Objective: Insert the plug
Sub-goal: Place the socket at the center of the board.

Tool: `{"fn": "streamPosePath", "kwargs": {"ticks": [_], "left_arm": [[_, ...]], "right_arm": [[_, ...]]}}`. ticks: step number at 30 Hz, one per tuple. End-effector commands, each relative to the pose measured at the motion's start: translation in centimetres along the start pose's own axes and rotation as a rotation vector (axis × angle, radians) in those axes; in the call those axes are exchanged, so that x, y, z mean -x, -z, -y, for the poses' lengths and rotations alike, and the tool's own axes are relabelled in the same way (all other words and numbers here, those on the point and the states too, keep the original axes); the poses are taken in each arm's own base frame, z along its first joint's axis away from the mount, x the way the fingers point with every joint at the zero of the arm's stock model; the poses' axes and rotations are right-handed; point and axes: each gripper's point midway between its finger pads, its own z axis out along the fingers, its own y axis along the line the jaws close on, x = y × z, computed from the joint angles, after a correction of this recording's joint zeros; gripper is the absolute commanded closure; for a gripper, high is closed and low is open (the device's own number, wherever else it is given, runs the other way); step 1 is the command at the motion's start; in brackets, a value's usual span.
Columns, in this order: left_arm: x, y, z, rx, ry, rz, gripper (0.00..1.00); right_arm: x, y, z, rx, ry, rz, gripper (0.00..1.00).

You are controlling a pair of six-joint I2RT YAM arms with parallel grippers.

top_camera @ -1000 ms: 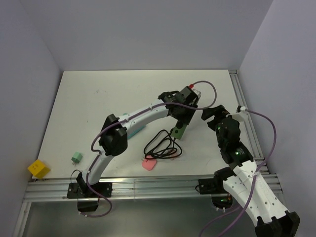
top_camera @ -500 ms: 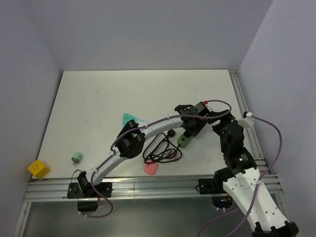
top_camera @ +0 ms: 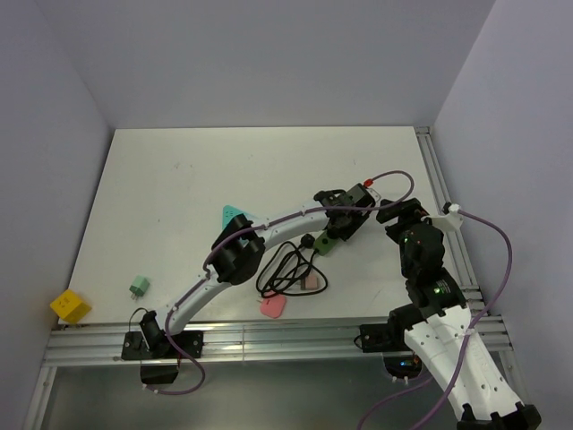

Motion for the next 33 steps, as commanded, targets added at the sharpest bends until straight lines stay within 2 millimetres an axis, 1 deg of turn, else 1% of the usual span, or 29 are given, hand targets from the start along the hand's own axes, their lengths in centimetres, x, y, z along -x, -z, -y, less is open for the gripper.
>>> {"fn": "streamPosePath", "kwargs": {"ticks": [1, 3, 4, 5, 6, 7, 8, 9, 10, 11, 13, 14, 16, 17, 19, 20, 21, 22, 23, 24, 25, 26, 27, 28, 29, 30, 31, 32, 33], "left_arm": [[-0.8, -1.1, -1.4, 0.062, -0.111, -0.008, 0.82], [-0.6, -1.2, -1.5, 0.067, -0.108, -0.002, 0.79], [-0.3, -1.2, -1.4, 0.067, -0.099, 0.007, 0.67], [0.4, -0.4, -1.3, 0.054, -0.091, 0.027, 0.61], [0.2, -0.1, -1.4, 0.059, -0.088, 0.028, 0.55], [0.9, 0.3, -1.5, 0.062, -0.073, 0.057, 0.46], [2.0, 1.7, -1.7, 0.061, -0.064, 0.088, 0.43], [1.6, 2.0, -1.8, 0.055, -0.06, 0.086, 0.41], [2.2, 2.4, -1.8, 0.047, -0.042, 0.108, 0.35], [3.3, 4.0, -2.0, 0.036, -0.026, 0.144, 0.32], [3.4, 5.0, -2.1, 0.003, -0.003, 0.155, 0.19], [4.6, 6.6, -2.2, -0.01, 0.011, 0.197, 0.19], [4.6, 7.5, -2.1, -0.033, 0.02, 0.204, 0.09], [5.1, 8.8, -2.3, -0.035, 0.028, 0.226, 0.08], [5.4, 10.2, -2.2, -0.053, 0.048, 0.244, 0.07], [6.0, 12.0, -2.3, -0.066, 0.059, 0.278, 0.07], [6.2, 12.9, -2.3, -0.073, 0.069, 0.294, 0.07], [6.5, 14.0, -2.4, -0.082, 0.092, 0.313, 0.06], [6.8, 16.2, -2.7, -0.096, 0.112, 0.346, 0.06], [7.0, 17.3, -2.9, -0.11, 0.155, 0.36, 0.05], [6.9, 18.1, -3.7, -0.116, 0.193, 0.362, 0.05], [6.8, 19.7, -4.6, -0.119, 0.234, 0.376, 0.05], [6.7, 20.4, -5.4, -0.124, 0.318, 0.386, 0.05], [6.4, 20.7, -7.4, -0.103, 0.383, 0.389, 0.05], [5.3, 21.5, -8.4, -0.097, 0.431, 0.387, 0.05], [4.8, 21.9, -9.1, -0.099, 0.498, 0.386, 0.05], [4.5, 22.2, -10.9, -0.085, 0.547, 0.401, 0.05], [3.1, 22.8, -11.5, -0.097, 0.573, 0.397, 0.04], [2.4, 23.0, -12.5, -0.086, 0.638, 0.396, 0.0]], "right_arm": [[1.0, -0.1, -1.4, 0.043, -0.021, 0.027, 0.21], [0.8, -0.2, -1.4, 0.047, -0.011, 0.018, 0.21], [0.8, -0.2, -1.6, 0.051, -0.013, 0.015, 0.21], [0.8, -0.2, -1.5, 0.048, -0.012, 0.015, 0.21], [0.9, -0.2, -1.5, 0.048, -0.013, 0.017, 0.21], [0.9, -0.2, -1.5, 0.046, -0.012, 0.015, 0.21], [1.0, -0.1, -1.5, 0.046, -0.013, 0.019, 0.21], [1.0, 0.0, -1.3, 0.039, -0.016, 0.021, 0.21], [1.2, 0.0, -1.2, 0.033, -0.018, 0.028, 0.21], [1.3, 0.0, -1.1, 0.027, -0.018, 0.031, 0.21], [1.5, 0.1, -0.8, 0.009, -0.021, 0.041, 0.2], [1.5, 0.0, -0.7, 0.001, -0.023, 0.042, 0.2], [1.6, 0.0, -0.6, -0.008, -0.02, 0.042, 0.19], [1.6, 0.0, -0.5, -0.012, -0.02, 0.044, 0.18], [1.6, 0.0, -0.5, -0.015, -0.017, 0.042, 0.18], [1.6, -0.1, -0.5, -0.015, -0.011, 0.038, 0.18], [1.5, -0.2, -0.7, -0.009, -0.007, 0.035, 0.18], [1.2, -0.2, -1.0, 0.006, 0.0, 0.016, 0.17], [0.4, -0.8, -0.8, -0.006, 0.02, -0.012, 0.17], [0.1, -0.9, -1.2, 0.0, 0.024, -0.034, 0.17], [-0.6, -1.2, -1.4, 0.009, 0.027, -0.067, 0.17], [-1.7, -1.8, -1.3, -0.006, 0.037, -0.108, 0.17], [-2.0, -2.0, -1.5, 0.001, 0.037, -0.121, 0.17], [-2.4, -2.2, -1.6, 0.005, 0.043, -0.138, 0.17], [-3.0, -2.2, -2.0, 0.03, 0.044, -0.164, 0.17], [-3.2, -2.4, -2.3, 0.043, 0.047, -0.172, 0.17], [-3.4, -2.4, -2.6, 0.063, 0.051, -0.181, 0.17], [-4.0, -2.2, -3.1, 0.097, 0.073, -0.206, 0.17], [-4.2, -2.3, -3.7, 0.132, 0.08, -0.216, 0.17]]}}
